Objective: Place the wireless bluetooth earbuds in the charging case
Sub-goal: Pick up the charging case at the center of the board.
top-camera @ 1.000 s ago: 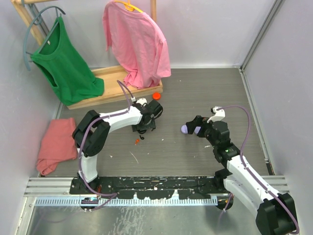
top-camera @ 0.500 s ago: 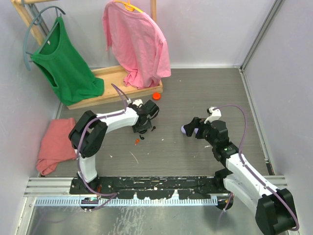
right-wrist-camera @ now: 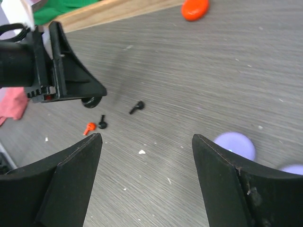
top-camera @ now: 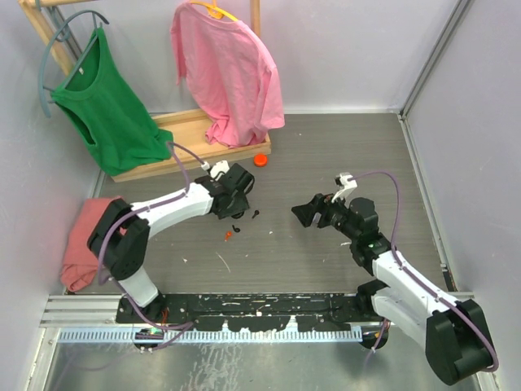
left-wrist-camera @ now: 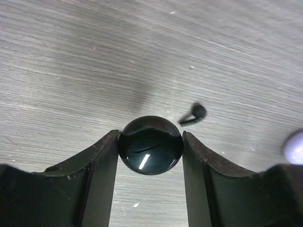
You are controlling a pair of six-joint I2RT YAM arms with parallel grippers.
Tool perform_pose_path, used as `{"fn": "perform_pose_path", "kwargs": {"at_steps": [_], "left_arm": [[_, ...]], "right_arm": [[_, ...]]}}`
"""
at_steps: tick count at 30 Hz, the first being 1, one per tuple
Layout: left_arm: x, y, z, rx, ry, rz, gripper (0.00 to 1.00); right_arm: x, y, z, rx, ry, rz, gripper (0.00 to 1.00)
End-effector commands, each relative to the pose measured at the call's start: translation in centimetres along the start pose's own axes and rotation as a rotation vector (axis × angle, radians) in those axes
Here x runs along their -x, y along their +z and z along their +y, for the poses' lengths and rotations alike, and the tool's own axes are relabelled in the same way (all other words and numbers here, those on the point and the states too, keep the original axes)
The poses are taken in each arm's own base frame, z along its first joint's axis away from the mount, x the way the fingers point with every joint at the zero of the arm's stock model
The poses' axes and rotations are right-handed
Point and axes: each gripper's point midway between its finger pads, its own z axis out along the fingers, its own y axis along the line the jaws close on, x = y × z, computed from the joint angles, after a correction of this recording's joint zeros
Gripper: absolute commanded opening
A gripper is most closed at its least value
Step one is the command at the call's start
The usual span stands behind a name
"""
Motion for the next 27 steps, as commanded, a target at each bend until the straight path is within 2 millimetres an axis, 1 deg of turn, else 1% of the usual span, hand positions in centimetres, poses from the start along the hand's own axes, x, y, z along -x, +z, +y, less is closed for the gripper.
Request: {"fn": "perform_pose_path", "kwargs": {"at_steps": [1, 7, 11, 15, 20, 27], "left_arm": [[2.1, -3.7, -2.7, -0.15, -0.055, -0.077, 0.43], [2.8, -6.6, -3.7, -0.249, -0.157, -0.112, 0.45], [2.7, -8.1, -4.4, -0.3, -0.215, -0.126, 0.45], [2.4, -9.6, -5.7, -0.355, -0.241, -0.143, 0.47], [2.1, -10.8, -6.8, -0.4, -0.263, -0.165, 0.47], [2.1, -11.8, -7.6, -0.443, -0.302, -0.198, 0.47]], "right_arm": [[2.7, 0.4, 4.1, 0.166, -0.068, -0.138, 0.82], [3.2, 1.3, 6.3, 0.219, -0.081, -0.217, 0.79], [3.0, 2.0, 7.5, 0.241, -0.08, -0.255, 0.78], [3.1, 2.6, 8.6, 0.268, -0.066, -0.294, 0.77], [3.0, 3.3, 10.4, 0.309, -0.065, -0.312, 0.75], [2.3, 4.3, 11.7, 0.327, -0.043, -0.311, 0.67]]}}
